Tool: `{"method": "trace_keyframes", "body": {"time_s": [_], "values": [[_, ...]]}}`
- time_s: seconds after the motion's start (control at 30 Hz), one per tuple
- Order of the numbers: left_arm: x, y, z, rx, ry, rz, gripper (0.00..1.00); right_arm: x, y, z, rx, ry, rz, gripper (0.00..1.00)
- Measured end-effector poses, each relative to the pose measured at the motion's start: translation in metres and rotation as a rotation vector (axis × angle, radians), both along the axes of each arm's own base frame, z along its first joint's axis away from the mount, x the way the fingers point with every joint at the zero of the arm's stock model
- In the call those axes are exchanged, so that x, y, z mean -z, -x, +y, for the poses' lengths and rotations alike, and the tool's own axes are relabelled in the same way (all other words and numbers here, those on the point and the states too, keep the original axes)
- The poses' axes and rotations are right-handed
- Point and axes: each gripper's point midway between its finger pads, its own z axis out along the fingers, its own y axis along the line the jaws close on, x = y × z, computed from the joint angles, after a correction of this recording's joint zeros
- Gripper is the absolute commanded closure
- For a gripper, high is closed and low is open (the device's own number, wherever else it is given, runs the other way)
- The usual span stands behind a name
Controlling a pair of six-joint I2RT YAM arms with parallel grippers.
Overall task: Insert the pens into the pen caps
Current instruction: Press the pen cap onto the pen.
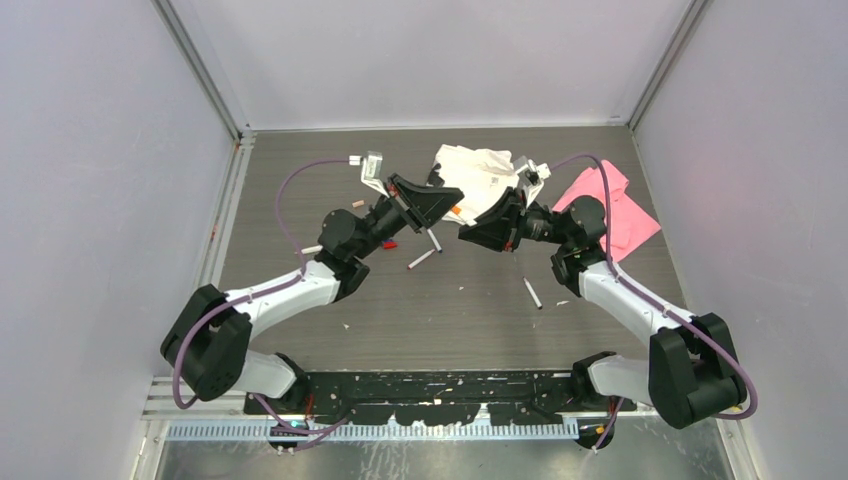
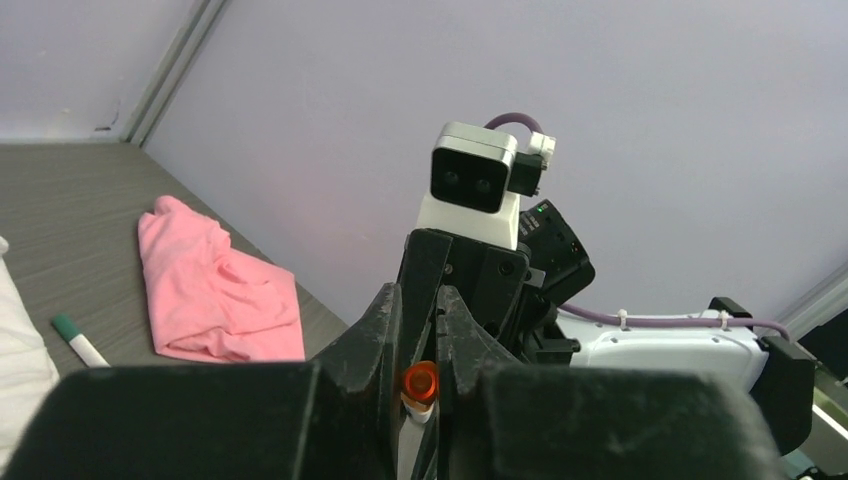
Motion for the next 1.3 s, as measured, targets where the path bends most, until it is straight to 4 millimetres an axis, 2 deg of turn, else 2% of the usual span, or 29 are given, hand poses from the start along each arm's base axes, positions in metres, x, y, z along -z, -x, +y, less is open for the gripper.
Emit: {"method": "trace_keyframes", "body": {"time_s": [0.27,0.57,0.7,0.87,1.2,1.3], "values": [[0.015,0.021,0.007,0.043,0.014,-0.076,0.99,0.007,0.016,0.002,-0.119,0.009,0.106,0.99],[0.009,0.03,-0.002,0.099,0.048,-0.17,1.0,0.015,0.034,0.008,-0.215,0.038,0.131,0.99],[0.01,0.03,-0.008,0.092,0.076,-0.141,0.99,0.02,0.038,0.009,-0.218,0.061,0.125,0.99],[0.015,0.029,-0.01,0.01,0.119,-0.041,0.99,0.022,0.034,0.0,-0.185,0.078,0.116,0.99],[0.039,0.026,-0.013,-0.067,-0.047,0.038,0.99,0.037,0.031,-0.007,-0.16,0.132,0.15,1.0],[0.037,0.028,-0.018,-0.079,-0.062,0.005,0.99,0.036,0.035,-0.007,-0.184,0.129,0.152,0.99]]}}
